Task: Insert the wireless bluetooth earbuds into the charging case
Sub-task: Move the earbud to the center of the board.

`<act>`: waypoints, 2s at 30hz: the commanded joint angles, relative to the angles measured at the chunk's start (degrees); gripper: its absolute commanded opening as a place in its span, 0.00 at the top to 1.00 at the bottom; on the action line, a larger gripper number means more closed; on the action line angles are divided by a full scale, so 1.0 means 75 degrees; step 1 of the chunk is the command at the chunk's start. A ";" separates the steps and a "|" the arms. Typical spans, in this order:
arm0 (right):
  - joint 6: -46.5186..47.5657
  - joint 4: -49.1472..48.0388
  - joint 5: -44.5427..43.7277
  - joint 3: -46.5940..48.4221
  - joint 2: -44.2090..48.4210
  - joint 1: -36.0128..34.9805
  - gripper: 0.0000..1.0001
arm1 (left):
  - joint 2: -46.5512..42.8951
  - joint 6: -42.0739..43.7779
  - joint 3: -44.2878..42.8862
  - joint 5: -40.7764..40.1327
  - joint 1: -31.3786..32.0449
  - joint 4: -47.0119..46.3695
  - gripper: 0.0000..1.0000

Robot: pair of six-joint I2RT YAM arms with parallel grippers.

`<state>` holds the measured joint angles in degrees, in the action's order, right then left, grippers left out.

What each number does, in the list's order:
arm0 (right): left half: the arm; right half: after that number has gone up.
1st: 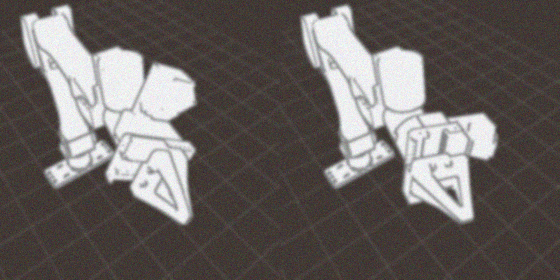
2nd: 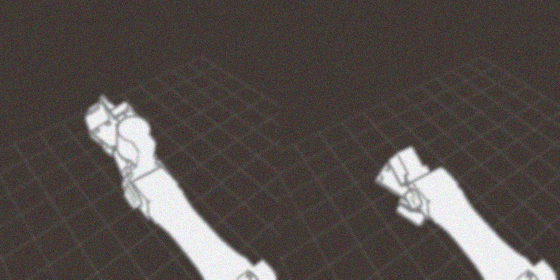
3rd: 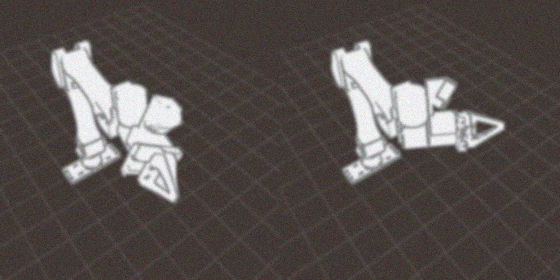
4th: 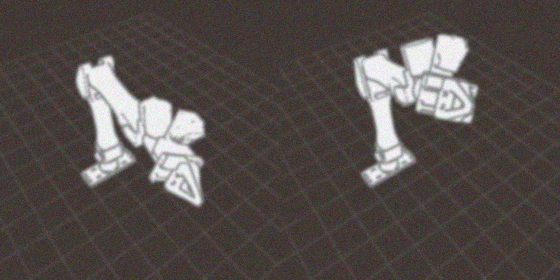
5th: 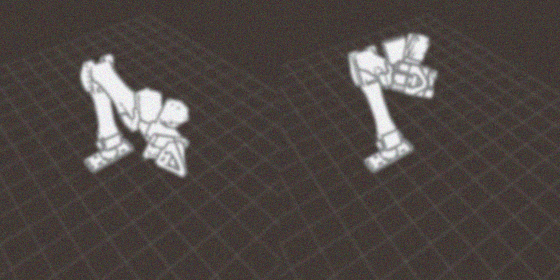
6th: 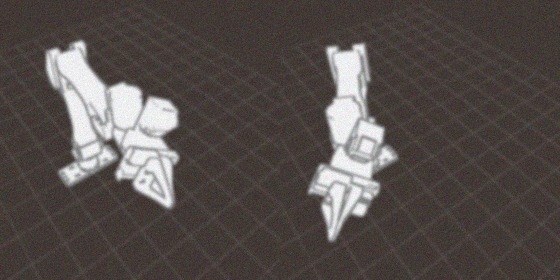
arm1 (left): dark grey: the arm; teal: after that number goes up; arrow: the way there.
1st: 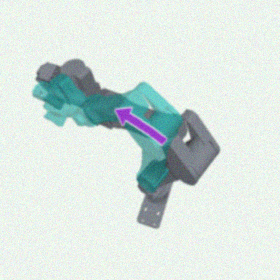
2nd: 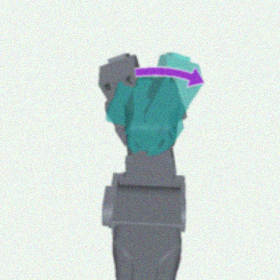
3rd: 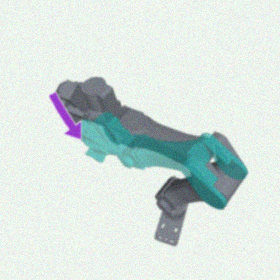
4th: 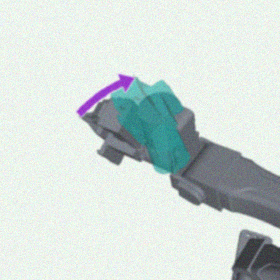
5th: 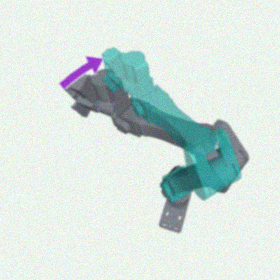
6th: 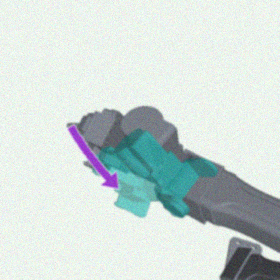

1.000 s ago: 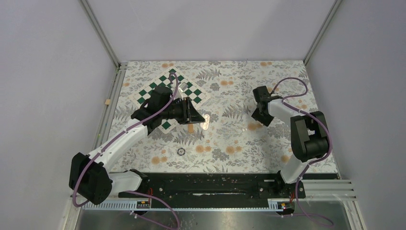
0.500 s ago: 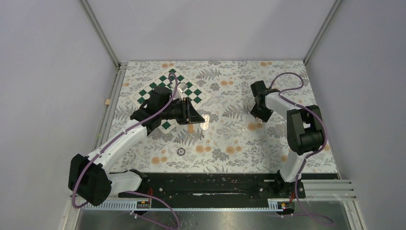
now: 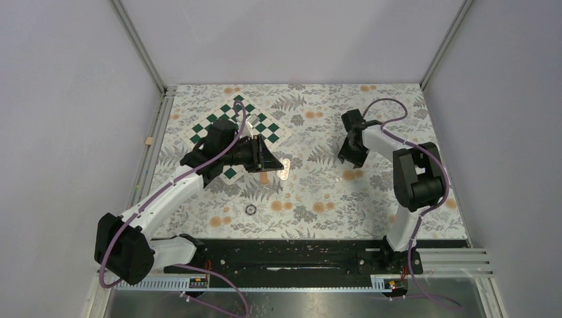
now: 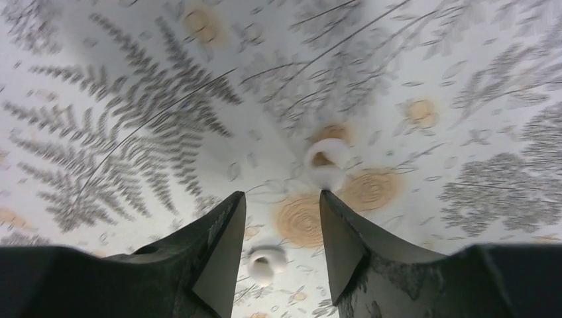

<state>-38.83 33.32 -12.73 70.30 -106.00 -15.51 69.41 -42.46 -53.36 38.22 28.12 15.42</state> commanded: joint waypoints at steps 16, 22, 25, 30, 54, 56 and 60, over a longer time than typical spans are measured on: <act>-0.0552 -0.0065 -0.1101 -0.0555 0.0969 -0.0335 0.42 | -0.0202 0.0039 0.0008 0.0172 -0.0061 -0.0358 0.79; -0.1491 0.0089 -0.1154 -0.0312 0.0518 -0.0090 0.38 | -0.0302 0.0071 0.0022 0.0094 -0.0070 -0.0242 0.79; -0.1866 -0.0123 -0.1110 -0.0411 0.0515 -0.0077 0.36 | -0.0313 0.0071 0.0057 0.0078 -0.0070 -0.0245 0.79; -0.2319 -0.0242 -0.1190 -0.0455 0.0483 -0.0065 0.35 | -0.0264 0.0071 0.0005 0.0098 -0.0070 -0.0243 0.79; -0.4868 -0.0716 -0.1714 -0.1349 0.1064 -0.0137 0.41 | -0.0347 0.0165 0.0027 0.0179 -0.0076 -0.0115 0.79; -0.4771 -0.0715 -0.1573 -0.1199 0.0901 -0.0135 0.42 | -0.0350 0.0165 0.0014 0.0180 -0.0081 -0.0116 0.79; -0.4603 -0.0367 -0.1556 -0.0833 0.0628 -0.0194 0.48 | -0.0407 0.0176 0.0001 0.0152 -0.0081 -0.0071 0.79</act>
<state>-71.96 28.75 -22.00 60.60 -100.05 -16.27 68.55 -42.00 -52.97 38.37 27.83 16.36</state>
